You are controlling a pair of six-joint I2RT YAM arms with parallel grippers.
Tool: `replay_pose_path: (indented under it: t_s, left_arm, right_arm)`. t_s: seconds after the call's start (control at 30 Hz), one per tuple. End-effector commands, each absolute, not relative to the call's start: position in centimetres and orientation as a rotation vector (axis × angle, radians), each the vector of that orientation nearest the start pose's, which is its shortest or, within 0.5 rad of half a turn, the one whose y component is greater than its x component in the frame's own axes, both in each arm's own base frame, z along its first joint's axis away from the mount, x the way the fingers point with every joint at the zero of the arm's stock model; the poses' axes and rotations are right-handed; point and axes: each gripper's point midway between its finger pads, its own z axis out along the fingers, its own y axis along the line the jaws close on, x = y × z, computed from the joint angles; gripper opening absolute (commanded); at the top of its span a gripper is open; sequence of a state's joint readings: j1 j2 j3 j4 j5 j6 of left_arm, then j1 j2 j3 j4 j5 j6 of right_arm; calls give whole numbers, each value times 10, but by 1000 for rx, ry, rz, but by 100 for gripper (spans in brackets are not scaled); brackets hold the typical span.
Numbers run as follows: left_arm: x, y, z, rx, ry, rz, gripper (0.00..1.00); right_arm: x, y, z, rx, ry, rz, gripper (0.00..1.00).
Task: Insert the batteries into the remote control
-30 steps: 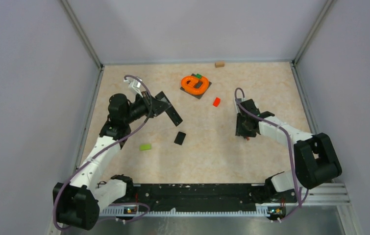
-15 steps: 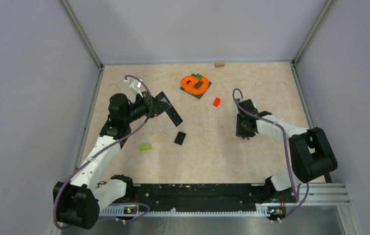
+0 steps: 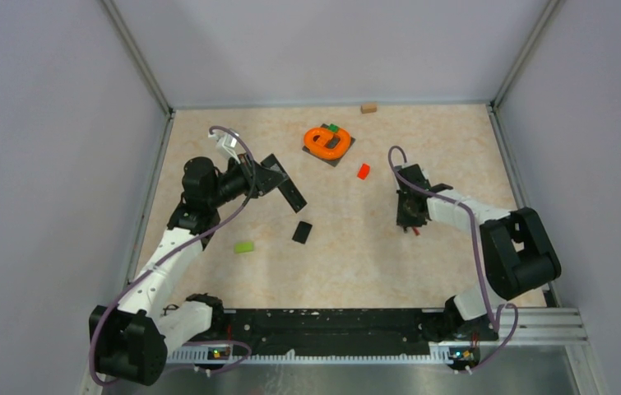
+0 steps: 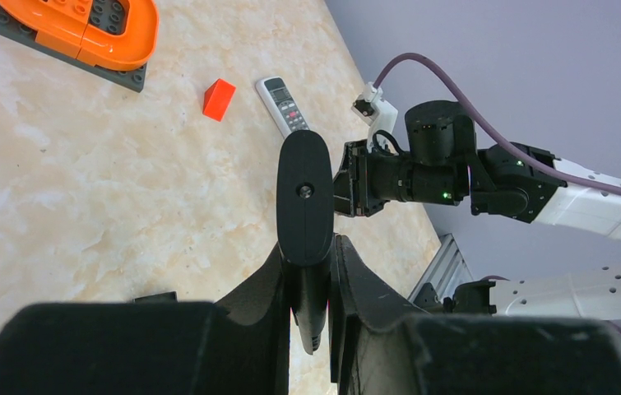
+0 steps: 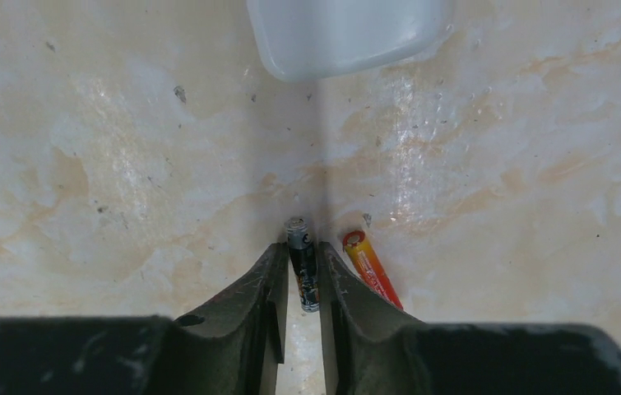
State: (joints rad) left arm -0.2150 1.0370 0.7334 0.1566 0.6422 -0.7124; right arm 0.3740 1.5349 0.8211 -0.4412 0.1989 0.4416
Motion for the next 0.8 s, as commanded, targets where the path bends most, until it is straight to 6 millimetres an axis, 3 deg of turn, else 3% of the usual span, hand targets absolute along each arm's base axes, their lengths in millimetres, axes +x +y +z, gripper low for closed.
replay_pose_path:
  t_s: [0.0, 0.1, 0.2, 0.33, 0.43, 0.53, 0.7, 0.77]
  left_arm:
    - [295, -196, 296, 111, 1756, -1220, 0]
    - [294, -197, 295, 115, 1760, -1225, 0]
    - [289, -201, 294, 145, 1766, -1262, 0]
    - [280, -212, 294, 210, 1765, -1360, 0]
    - [272, -223, 294, 267, 1768, -1438, 0]
    - [266, -235, 295, 320, 1761, -1487, 0]
    - [263, -243, 302, 344, 1713, -1546, 0]
    - [263, -244, 305, 334, 1699, -1564, 0]
  right_arm:
    - [298, 89, 16, 188, 2661, -50, 15]
    - [299, 89, 16, 186, 2658, -48, 4]
    - [302, 100, 21, 156, 2633, 37, 1]
    - [313, 139, 58, 68, 2503, 353, 0]
    - [318, 172, 109, 2, 2342, 602, 0]
    - [314, 210, 177, -101, 2137, 824, 1]
    - [290, 269, 276, -278, 1858, 989, 0]
    - [277, 287, 305, -321, 1766, 1049, 0]
